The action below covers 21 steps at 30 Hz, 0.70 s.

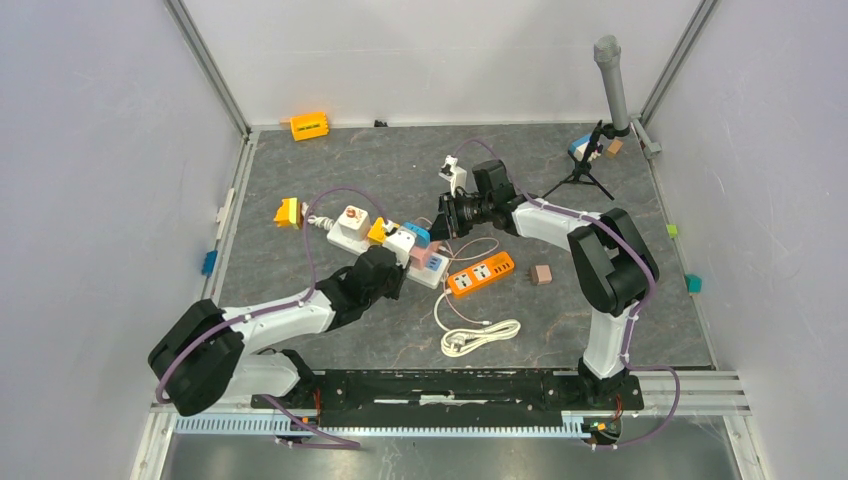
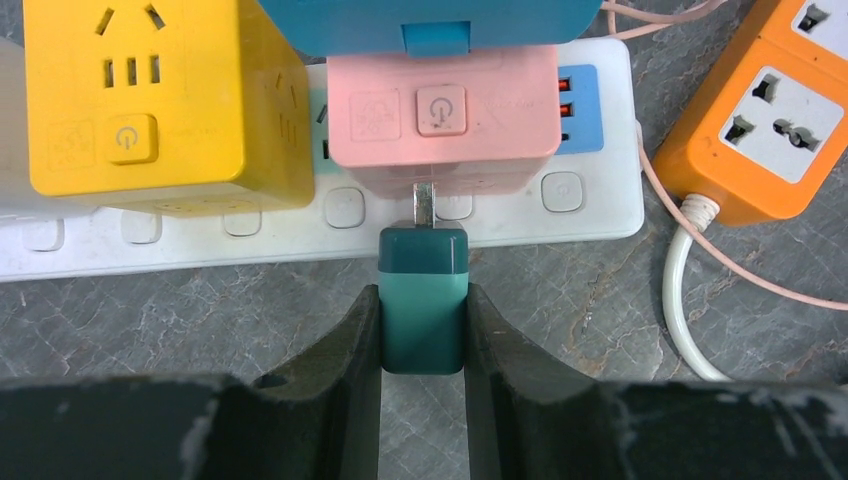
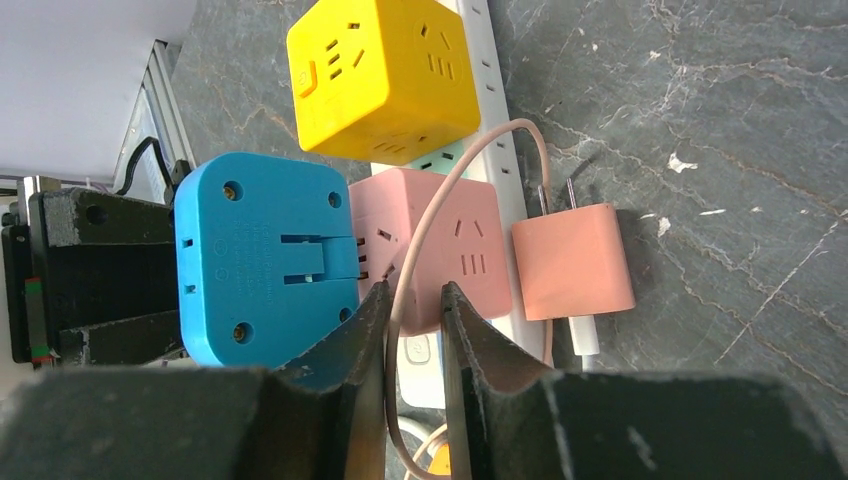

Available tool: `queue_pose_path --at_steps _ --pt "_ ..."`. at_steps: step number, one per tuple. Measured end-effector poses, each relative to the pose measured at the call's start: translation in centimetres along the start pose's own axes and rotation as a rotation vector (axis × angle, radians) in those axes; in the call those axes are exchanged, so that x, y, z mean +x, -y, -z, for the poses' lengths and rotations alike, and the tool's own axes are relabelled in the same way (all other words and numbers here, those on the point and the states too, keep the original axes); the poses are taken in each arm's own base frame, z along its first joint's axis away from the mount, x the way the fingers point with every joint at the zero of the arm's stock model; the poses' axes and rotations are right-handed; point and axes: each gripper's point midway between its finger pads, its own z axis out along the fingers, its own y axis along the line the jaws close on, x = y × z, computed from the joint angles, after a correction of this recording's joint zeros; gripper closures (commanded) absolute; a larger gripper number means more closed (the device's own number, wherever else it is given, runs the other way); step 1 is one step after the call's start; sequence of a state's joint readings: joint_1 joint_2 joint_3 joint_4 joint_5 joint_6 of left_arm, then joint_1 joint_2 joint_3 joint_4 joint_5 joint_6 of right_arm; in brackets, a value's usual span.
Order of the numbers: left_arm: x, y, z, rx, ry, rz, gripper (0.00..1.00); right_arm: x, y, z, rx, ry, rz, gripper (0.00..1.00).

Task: Insert the plug
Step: Insert the plug into the socket.

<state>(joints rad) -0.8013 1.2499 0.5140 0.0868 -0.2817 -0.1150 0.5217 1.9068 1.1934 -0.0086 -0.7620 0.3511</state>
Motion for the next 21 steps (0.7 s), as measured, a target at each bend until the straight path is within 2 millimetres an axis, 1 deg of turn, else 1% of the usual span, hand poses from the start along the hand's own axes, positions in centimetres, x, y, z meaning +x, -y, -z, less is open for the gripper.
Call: queue_pose_path --at_steps 6,14,21 --pt "-0.3 -0.2 -0.4 0.006 0.049 0.037 0.98 -0.4 0.2 -0.1 0.005 0.021 0.023 0.76" --pt "-0.5 -0.3 -0.7 0.008 0.051 0.045 0.98 -0.5 0.4 -0.3 0.001 0.044 0.045 0.77" --pt "-1.1 -0.8 -1.5 -0.017 -0.002 0.021 0.98 -1.3 1.0 -0.5 0.021 0.083 0.077 0.77"
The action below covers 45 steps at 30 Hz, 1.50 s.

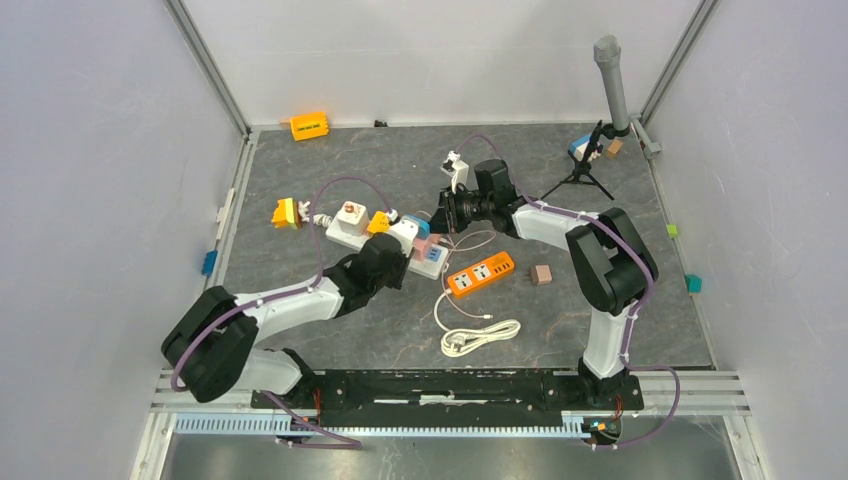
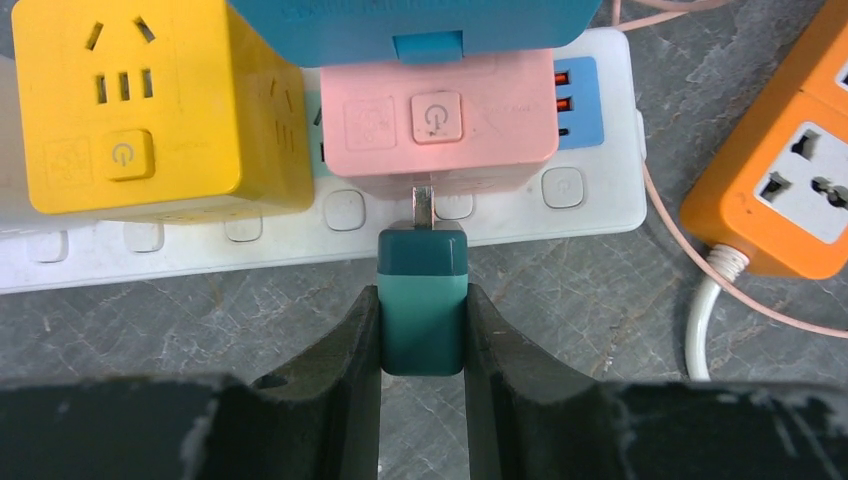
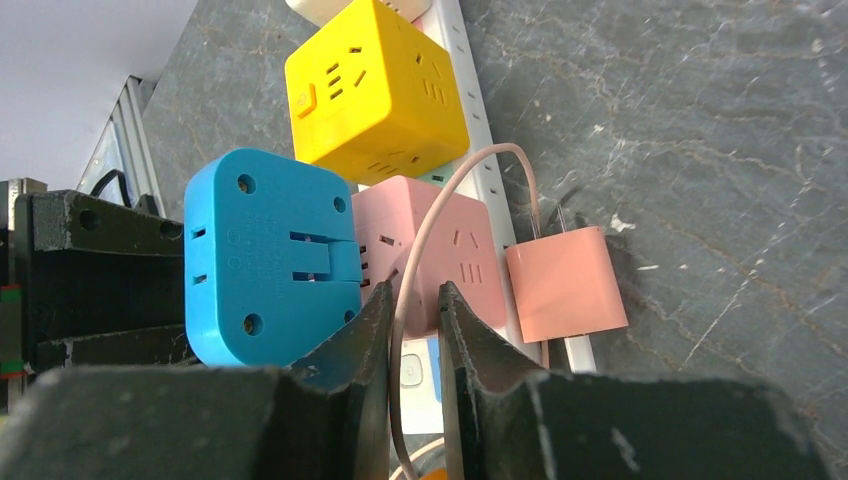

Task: Insert the plug
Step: Insert the plug into the socket.

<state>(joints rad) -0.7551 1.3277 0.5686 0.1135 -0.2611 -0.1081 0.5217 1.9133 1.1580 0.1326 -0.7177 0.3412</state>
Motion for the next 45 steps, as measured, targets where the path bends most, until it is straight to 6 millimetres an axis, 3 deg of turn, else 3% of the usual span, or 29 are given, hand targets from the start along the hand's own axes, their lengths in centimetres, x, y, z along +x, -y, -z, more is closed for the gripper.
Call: queue_pose_path --at_steps 18,32,45 --pt "-0.9 -1.2 -1.3 -0.037 -0.086 -0.028 0.98 -1.1 1.0 -0.9 0.011 0.052 0.047 0.8" --pt "-1.9 -1.7 -2.7 -0.018 0.136 -0.072 0.98 -2.6 2.2 -1.5 0.052 0.114 0.101 0.83" --pt "-2.3 -2.0 -2.6 -0.039 0.246 -0.043 0.98 -2.6 2.2 -1.5 0.052 0.126 0.114 0.9"
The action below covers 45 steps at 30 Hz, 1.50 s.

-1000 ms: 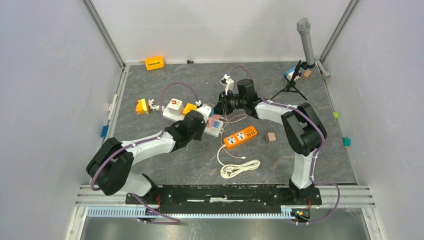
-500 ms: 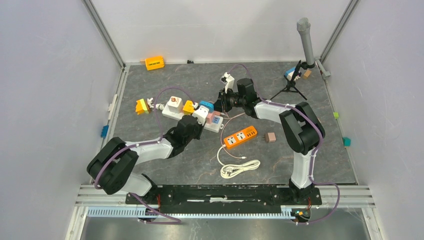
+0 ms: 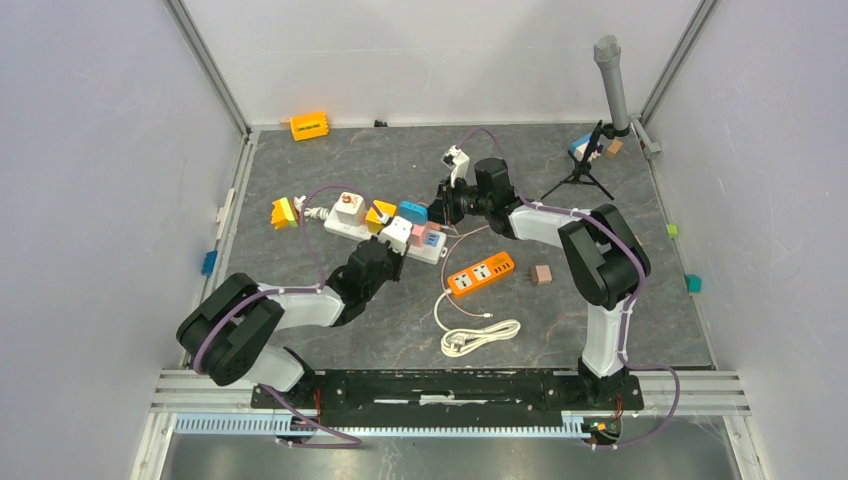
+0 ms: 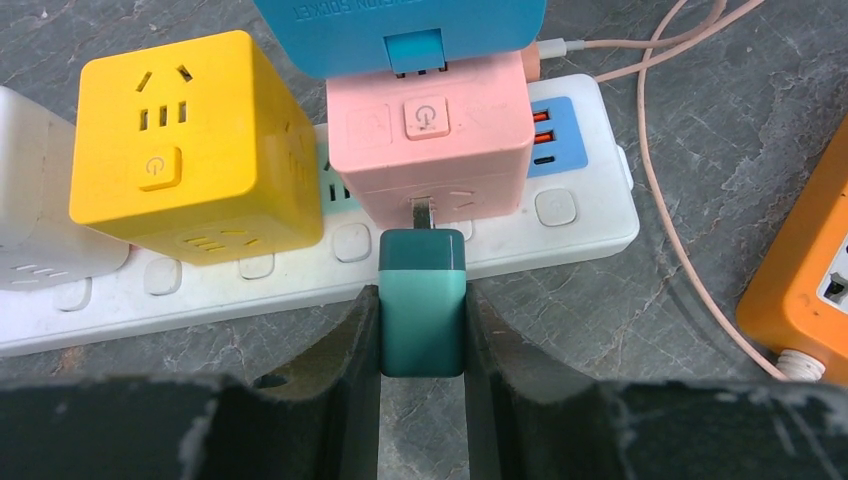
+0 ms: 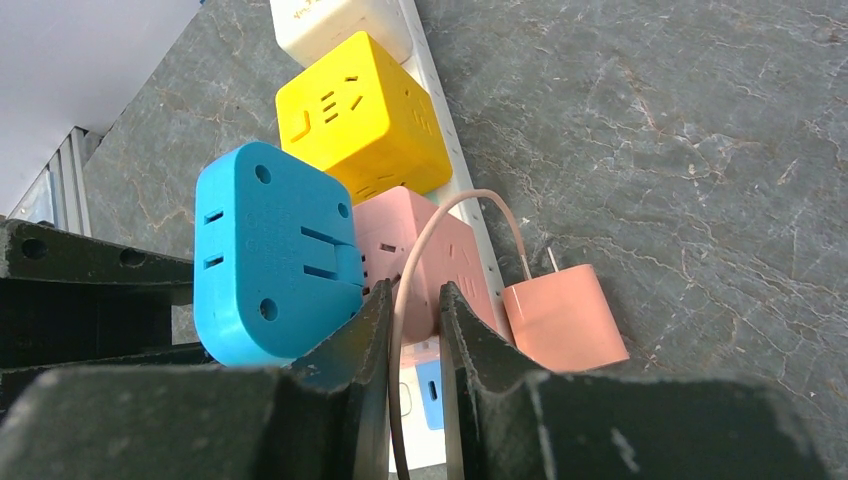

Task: Insert the plug
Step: Insert the plug into the socket.

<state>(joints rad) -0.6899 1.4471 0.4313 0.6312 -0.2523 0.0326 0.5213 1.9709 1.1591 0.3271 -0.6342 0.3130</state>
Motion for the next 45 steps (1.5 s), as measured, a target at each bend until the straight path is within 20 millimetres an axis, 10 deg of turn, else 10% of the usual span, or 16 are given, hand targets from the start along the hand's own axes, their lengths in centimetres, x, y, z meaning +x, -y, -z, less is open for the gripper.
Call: queue_pose_path --at_steps 21,45 --pt "-0.2 -0.6 -0.7 -0.091 0.053 0.1 0.98 0.0 0.1 -0.1 -0.007 0.036 0.023 1.0" --pt "-0.6 -1.6 -2.3 0.278 0.048 0.059 0.98 -0.4 1.2 -1.0 -0.021 -0.06 0.08 1.0"
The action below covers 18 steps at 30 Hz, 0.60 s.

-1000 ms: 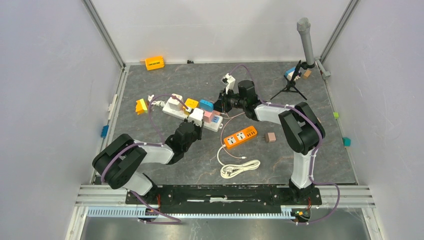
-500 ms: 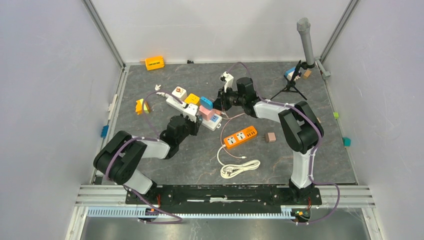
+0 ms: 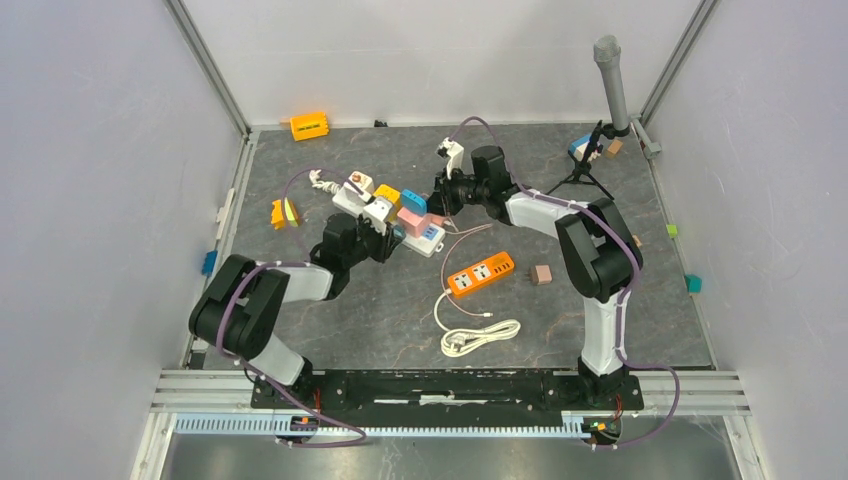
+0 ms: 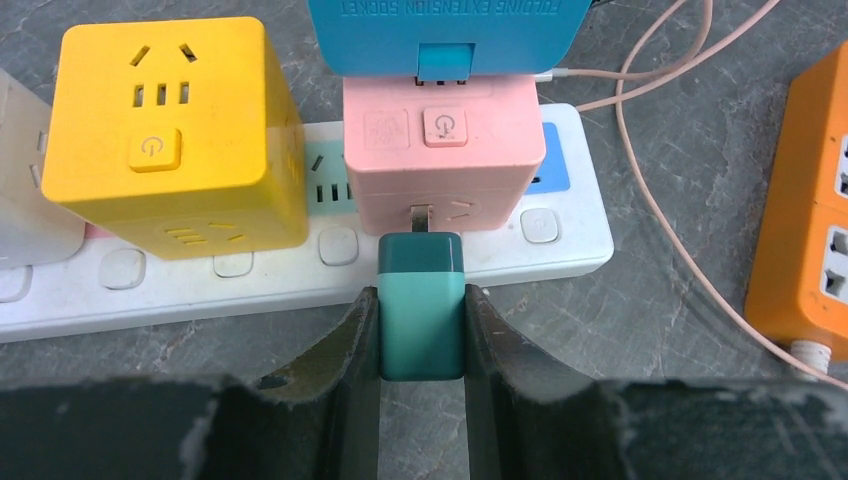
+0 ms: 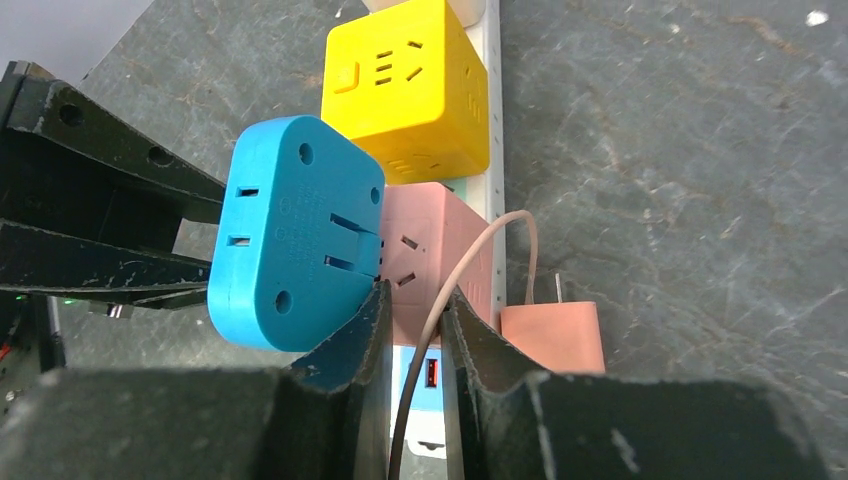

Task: Insert the plug
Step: Insert the plug into the socket.

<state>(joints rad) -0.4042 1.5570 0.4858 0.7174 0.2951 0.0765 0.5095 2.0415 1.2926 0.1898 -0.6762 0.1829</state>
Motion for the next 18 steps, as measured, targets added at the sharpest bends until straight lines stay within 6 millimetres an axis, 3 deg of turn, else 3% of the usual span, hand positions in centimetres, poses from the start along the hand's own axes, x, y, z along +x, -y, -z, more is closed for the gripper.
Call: queue_pose_path --at_steps 7,18 --pt "-1.1 -0.6 -1.9 0.021 -0.071 0.026 0.98 -1.0 1.8 -0.1 0.026 0.021 0.047 1.0" --pt "-1.5 -0.5 -2.7 -0.071 -0.124 -0.003 0.98 -0.9 1.8 -0.2 0.01 0.017 0.07 1.0"
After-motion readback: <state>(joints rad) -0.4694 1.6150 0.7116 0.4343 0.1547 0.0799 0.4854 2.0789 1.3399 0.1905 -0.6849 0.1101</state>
